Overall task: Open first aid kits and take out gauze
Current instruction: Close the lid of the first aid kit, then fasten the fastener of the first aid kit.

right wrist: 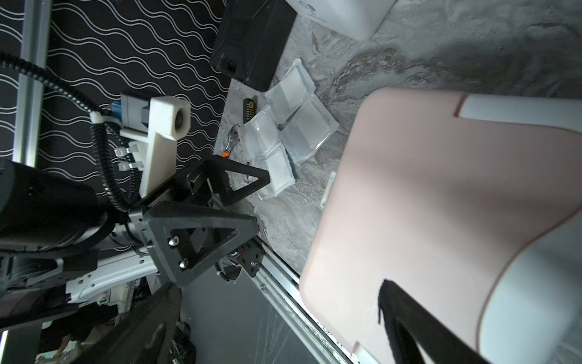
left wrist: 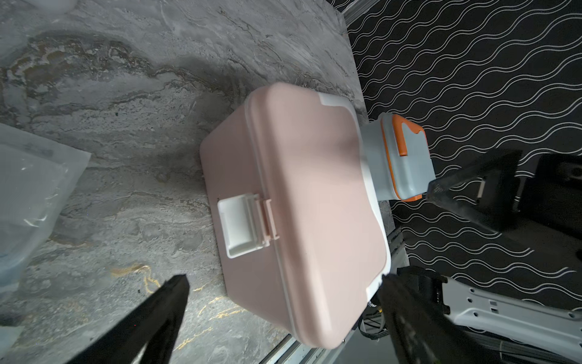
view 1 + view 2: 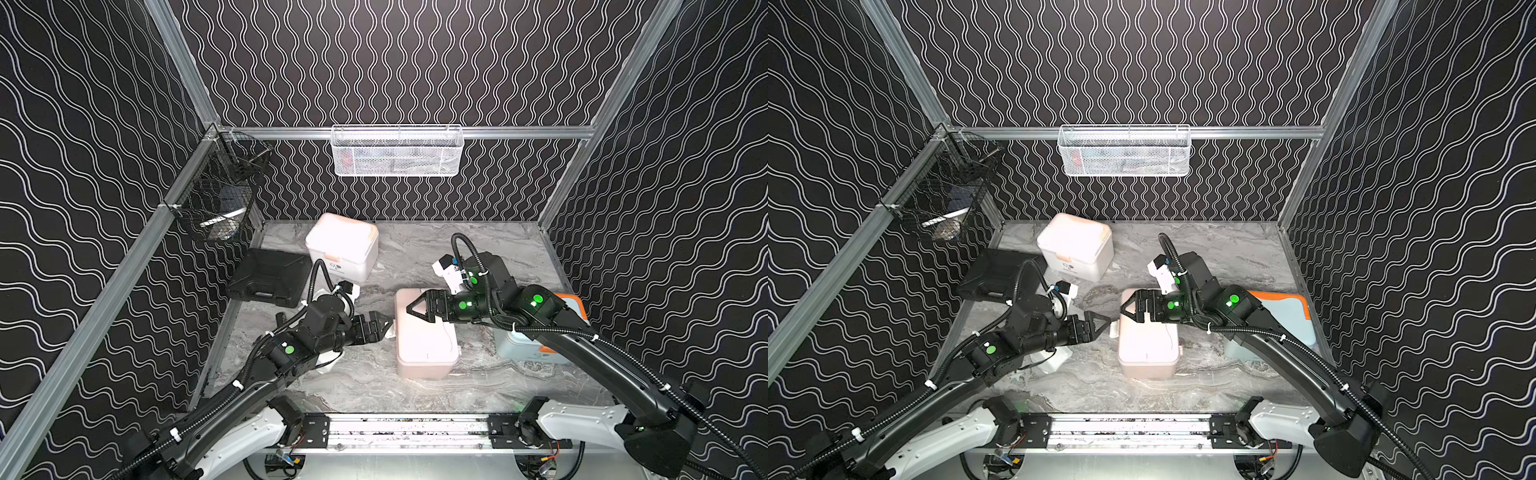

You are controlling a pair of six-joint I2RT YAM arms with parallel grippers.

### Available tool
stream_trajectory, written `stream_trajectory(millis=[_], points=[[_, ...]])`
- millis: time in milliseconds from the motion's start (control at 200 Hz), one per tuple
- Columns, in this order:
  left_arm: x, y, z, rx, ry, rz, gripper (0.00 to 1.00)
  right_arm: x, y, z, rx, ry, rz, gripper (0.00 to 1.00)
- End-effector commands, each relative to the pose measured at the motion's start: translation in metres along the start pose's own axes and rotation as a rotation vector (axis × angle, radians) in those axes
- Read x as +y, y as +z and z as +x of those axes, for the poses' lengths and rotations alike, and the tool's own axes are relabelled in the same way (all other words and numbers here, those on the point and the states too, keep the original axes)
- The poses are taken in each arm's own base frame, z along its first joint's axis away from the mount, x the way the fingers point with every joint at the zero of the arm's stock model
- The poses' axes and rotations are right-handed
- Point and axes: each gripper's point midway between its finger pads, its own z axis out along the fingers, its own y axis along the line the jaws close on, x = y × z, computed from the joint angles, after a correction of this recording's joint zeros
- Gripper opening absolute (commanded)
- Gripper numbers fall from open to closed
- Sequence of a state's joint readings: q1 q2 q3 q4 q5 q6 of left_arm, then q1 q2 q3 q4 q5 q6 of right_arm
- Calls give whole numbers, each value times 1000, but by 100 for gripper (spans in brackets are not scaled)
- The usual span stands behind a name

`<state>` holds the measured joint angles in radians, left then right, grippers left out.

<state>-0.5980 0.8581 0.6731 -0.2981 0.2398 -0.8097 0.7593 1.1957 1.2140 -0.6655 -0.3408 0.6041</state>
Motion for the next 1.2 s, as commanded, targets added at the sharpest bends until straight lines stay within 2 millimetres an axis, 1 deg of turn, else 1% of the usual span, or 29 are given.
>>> stream_trajectory(millis=[0,150,295,500,646,801,826,871,946,1031,1116,1131,1196], points=[[-5,1,0,16,-2,53,99,-20,-6,0,-32,-16,105,100],[5,4,1,33,-45,68,99,-29,-3,1,-23,-25,156,95],[17,10,2,34,-110,98,99,-46,4,8,14,-69,305,91],[30,20,-1,45,-212,162,99,-51,17,16,50,-114,397,88],[36,27,-3,46,-258,193,99,-54,27,20,79,-143,443,82],[42,33,-2,50,-268,191,99,-51,39,24,109,-167,448,72],[42,34,-2,50,-269,191,99,-50,41,25,111,-170,444,67],[43,35,-2,50,-271,192,99,-51,44,26,120,-171,446,61],[45,39,-1,52,-276,200,99,-57,49,30,135,-166,462,57],[47,44,0,59,-287,209,99,-68,56,38,155,-155,486,47],[48,49,-1,59,-300,224,99,-78,63,48,183,-141,503,44],[48,50,-1,59,-303,226,99,-79,63,49,188,-138,505,41],[48,53,-2,59,-307,239,99,-83,64,54,204,-128,517,35]])
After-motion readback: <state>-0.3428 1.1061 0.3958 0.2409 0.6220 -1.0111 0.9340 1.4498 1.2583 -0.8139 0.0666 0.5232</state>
